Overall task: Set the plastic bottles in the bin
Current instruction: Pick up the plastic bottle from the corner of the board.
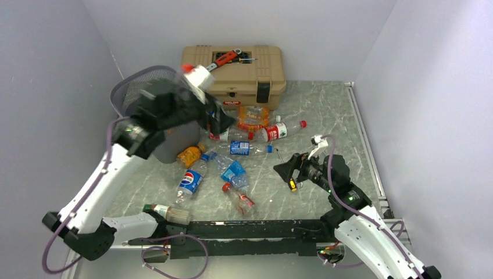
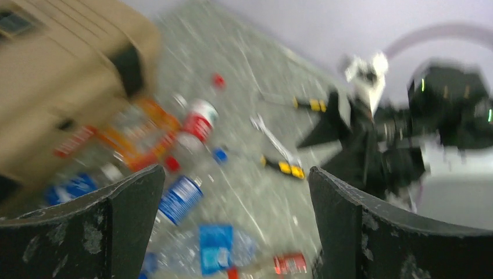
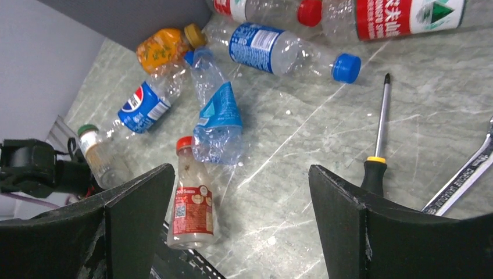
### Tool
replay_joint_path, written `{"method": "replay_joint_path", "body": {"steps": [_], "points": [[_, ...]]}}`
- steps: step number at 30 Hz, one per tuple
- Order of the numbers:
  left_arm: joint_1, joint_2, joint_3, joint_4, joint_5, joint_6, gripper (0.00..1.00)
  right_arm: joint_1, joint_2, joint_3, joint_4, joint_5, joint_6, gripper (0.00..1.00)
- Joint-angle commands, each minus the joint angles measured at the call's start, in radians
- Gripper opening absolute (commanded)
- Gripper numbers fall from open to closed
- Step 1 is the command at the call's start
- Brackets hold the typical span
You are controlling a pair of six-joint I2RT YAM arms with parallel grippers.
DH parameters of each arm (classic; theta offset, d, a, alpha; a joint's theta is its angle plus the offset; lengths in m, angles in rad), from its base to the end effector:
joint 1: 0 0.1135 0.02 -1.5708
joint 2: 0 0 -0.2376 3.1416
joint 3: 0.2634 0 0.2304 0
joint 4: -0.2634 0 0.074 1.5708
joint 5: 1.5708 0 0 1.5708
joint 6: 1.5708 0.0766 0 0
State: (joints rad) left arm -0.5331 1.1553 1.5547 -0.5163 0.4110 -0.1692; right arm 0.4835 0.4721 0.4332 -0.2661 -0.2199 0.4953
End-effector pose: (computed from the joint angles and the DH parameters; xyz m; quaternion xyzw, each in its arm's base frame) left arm 0.1988 -0.1529 0.4558 0.2657 0.6949 -0.3670 0.5585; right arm 0.1471 0.0961 0.2282 -0.0602 0.8018 0.3545 0.4773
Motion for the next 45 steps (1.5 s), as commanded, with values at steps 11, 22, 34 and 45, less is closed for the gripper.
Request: {"method": "replay_joint_path", "body": {"steps": [11,22,34,45], "points": [[-0.162,-0.065,-0.447,0.198,-0.019,0.069,1.00,0.447,0.384,0.091,0.083,0.206,-0.008,1.00],[-0.220,-0.144,-0.500,0.178,-0.355,0.078,1.00,0.660,0.773,0.210,0.164,0.357,0.015,1.00],[-0.238,-0.110,-0.466,0.119,-0.456,0.082,0.99,0.686,0.901,0.293,0.057,0.326,-0.029,1.00],[-0.238,-0.084,-0.459,0.103,-0.462,0.086,0.99,0.720,0.973,0.312,0.036,0.314,-0.080,0.91]]}}
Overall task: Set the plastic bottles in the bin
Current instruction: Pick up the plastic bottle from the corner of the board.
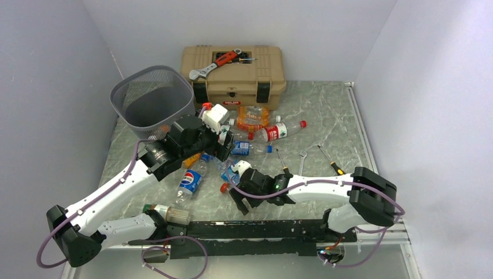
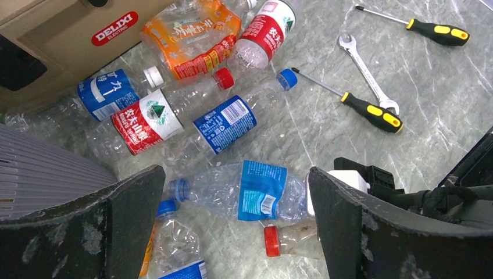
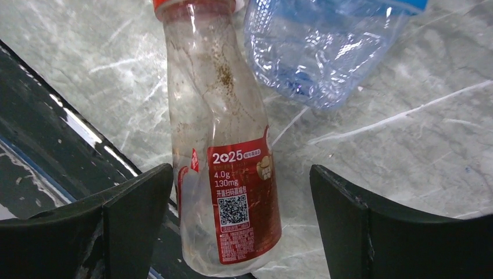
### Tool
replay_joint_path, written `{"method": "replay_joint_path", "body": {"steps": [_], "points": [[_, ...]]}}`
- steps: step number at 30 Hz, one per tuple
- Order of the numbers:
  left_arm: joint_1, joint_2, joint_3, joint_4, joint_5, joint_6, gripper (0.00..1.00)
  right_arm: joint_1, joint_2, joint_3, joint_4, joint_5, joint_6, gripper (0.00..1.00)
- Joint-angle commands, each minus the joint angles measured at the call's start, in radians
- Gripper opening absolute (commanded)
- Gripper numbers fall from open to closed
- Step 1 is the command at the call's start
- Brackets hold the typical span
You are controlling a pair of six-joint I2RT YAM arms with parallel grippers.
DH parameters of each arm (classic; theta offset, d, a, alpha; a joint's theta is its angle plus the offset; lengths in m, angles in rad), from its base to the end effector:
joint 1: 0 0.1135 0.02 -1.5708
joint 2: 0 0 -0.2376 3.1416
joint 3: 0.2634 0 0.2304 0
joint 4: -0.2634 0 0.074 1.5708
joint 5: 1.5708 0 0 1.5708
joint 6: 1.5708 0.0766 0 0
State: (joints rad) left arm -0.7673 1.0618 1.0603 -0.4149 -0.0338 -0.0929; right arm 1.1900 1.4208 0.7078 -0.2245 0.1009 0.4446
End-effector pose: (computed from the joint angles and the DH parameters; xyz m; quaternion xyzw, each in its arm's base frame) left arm 0.1921 -0.1817 0.3197 0.2685 0.7937 -0.2146 0.5018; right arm 0.1116 0.2579 0.1272 -0.3310 0.8896 0.1940 0.2477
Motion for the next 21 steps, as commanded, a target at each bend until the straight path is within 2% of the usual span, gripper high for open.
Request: {"method": "replay_joint_path", "body": {"steps": [1,6,16,21], "points": [[-0.004,0.014,0.038,-0.002,-0.019,0.011,0.99,0.016,0.032,0.037,-0.002,-0.009,-0.032,0.90],[-0.003,0.025,0.044,-0.010,-0.028,0.012,0.99,0.032,0.061,0.039,-0.001,-0.006,-0.035,0.77],[-0.003,0.034,0.046,-0.016,-0.037,0.015,0.99,0.043,0.012,0.017,0.011,0.006,-0.039,0.45],[-0.013,0.023,0.041,-0.023,-0.098,0.031,1.00,0.083,-0.150,0.001,-0.034,0.062,-0.040,0.38]]}}
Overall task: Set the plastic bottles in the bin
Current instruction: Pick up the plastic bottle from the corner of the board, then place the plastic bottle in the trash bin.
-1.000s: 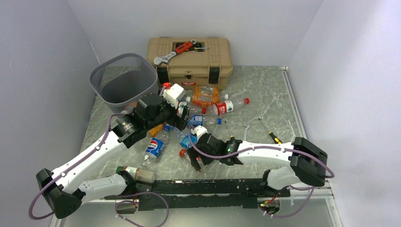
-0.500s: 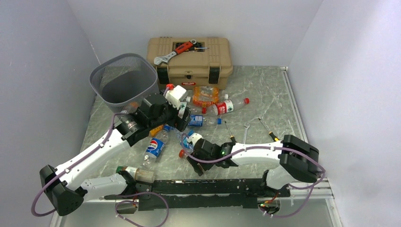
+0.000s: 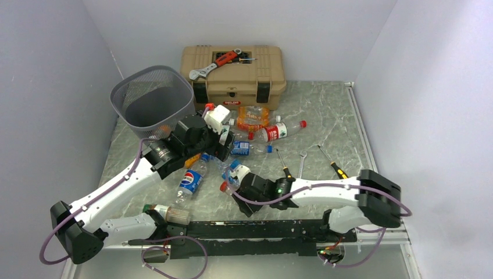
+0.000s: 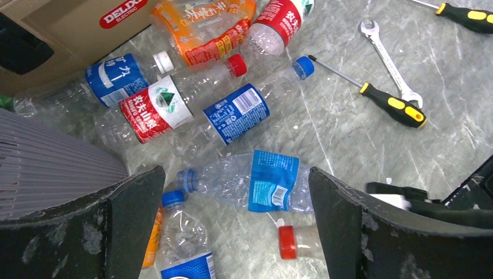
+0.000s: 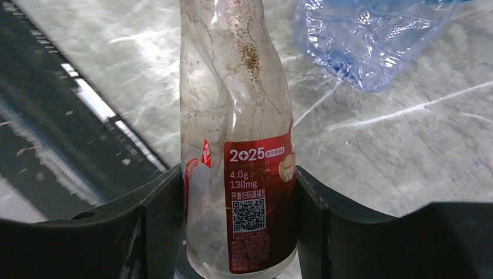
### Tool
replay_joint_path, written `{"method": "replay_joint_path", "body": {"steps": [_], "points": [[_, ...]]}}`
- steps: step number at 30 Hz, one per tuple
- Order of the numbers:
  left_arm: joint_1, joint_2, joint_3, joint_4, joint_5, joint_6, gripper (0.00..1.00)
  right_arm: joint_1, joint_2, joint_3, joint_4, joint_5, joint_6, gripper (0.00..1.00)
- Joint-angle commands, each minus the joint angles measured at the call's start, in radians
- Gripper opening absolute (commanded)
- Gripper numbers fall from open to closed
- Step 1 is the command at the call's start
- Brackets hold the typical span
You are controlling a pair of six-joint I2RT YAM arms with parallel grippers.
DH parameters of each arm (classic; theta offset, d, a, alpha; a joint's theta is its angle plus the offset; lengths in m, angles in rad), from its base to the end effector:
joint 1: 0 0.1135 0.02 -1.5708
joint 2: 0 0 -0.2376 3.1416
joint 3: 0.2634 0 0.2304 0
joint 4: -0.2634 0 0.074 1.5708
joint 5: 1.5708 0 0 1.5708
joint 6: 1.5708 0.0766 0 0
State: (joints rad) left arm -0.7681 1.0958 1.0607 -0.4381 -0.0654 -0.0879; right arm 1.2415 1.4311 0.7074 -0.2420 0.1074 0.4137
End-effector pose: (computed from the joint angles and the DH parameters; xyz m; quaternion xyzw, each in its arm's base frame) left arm 0.1974 -0.1838 0.3084 0.2684 0.8095 -0.1910 0.4859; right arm 0.0979 0.2611 0.1229 -0.3687 0.8791 0.1844 0.2390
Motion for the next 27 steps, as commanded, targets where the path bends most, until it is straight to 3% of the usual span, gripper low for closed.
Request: {"method": "replay_joint_path", "body": {"steps": [1,6,9,16,21,24,27], "points": [[-0.013,-0.018,0.042,0.002,-0.087,0.024,0.99,0.039,-0.208,0.005,-0.051,0.076,-0.005,0.37],[-0.015,-0.123,-0.010,0.074,-0.178,0.008,0.99,0.086,-0.448,0.084,-0.262,0.400,0.059,0.34],[-0.014,-0.209,-0.057,0.140,-0.207,0.024,0.99,0.090,-0.536,0.082,-0.208,0.507,0.052,0.32],[-0.014,-0.309,-0.155,0.276,-0.059,0.046,1.00,0.088,-0.605,-0.058,0.164,0.638,0.080,0.30],[-0.014,-0.274,-0.132,0.261,0.077,0.018,0.99,0.082,-0.716,-0.259,0.604,0.564,-0.002,0.31],[-0.015,-0.290,-0.165,0.335,0.197,-0.037,0.99,0.073,-0.788,-0.388,0.833,0.481,-0.048,0.30],[-0.015,-0.276,-0.172,0.379,0.317,-0.102,0.99,0.073,-0.816,-0.469,0.976,0.395,-0.088,0.30]]}}
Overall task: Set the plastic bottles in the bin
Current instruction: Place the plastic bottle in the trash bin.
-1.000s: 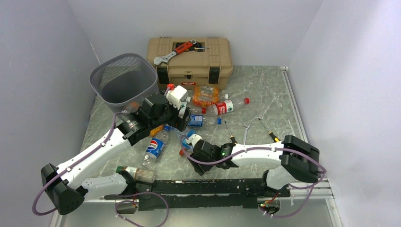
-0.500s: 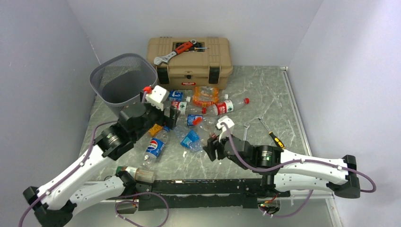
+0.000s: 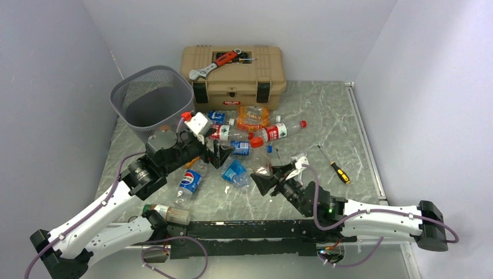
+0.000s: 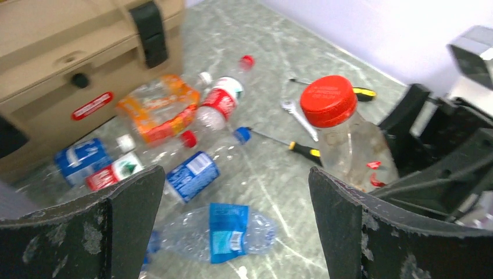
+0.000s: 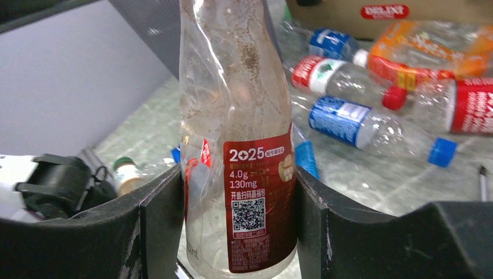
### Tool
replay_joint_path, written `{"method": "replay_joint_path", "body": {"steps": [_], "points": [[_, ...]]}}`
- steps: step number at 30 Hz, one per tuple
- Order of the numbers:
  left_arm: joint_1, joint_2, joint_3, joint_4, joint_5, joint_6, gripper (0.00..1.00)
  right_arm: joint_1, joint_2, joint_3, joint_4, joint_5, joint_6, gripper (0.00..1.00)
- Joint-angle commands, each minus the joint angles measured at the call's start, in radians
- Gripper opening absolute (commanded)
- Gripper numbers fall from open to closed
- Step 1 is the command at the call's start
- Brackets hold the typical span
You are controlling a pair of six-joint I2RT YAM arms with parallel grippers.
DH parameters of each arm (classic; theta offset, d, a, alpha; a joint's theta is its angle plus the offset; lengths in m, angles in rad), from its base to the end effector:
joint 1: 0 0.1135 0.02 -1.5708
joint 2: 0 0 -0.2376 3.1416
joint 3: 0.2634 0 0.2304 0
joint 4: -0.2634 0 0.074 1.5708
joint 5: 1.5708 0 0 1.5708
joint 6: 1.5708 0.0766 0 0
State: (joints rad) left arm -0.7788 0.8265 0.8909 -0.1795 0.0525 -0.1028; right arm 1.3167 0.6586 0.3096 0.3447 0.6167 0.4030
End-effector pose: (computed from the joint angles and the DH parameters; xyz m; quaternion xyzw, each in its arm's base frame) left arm 0.1585 -0.1621 0.3452 0.2640 0.6983 -0.3015 0.5931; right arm 0.0927 0.1806 0.2386 -0.1057 0.7004 0.3691 0.6017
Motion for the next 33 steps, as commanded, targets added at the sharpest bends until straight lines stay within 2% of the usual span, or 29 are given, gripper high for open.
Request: {"method": "replay_joint_path", "body": {"steps": [1,5,8,20,33], "points": [[-0.003,0.006,0.001,0.135,0.246,-0.115,0.99,-0.002,-0.042,-0.079,0.402,-0.138,-0.087,0.30],[0.023,0.049,-0.015,0.261,0.416,-0.243,0.99,-0.002,-0.020,-0.076,0.397,-0.195,-0.129,0.28],[0.063,0.050,-0.039,0.351,0.483,-0.319,0.99,-0.002,-0.017,-0.089,0.405,-0.196,-0.140,0.28],[0.101,0.060,-0.047,0.527,0.536,-0.567,1.00,-0.002,0.012,-0.102,0.511,-0.305,-0.177,0.30],[0.086,0.158,-0.035,0.607,0.641,-0.653,0.99,-0.002,0.079,-0.087,0.630,-0.331,-0.178,0.30]]}}
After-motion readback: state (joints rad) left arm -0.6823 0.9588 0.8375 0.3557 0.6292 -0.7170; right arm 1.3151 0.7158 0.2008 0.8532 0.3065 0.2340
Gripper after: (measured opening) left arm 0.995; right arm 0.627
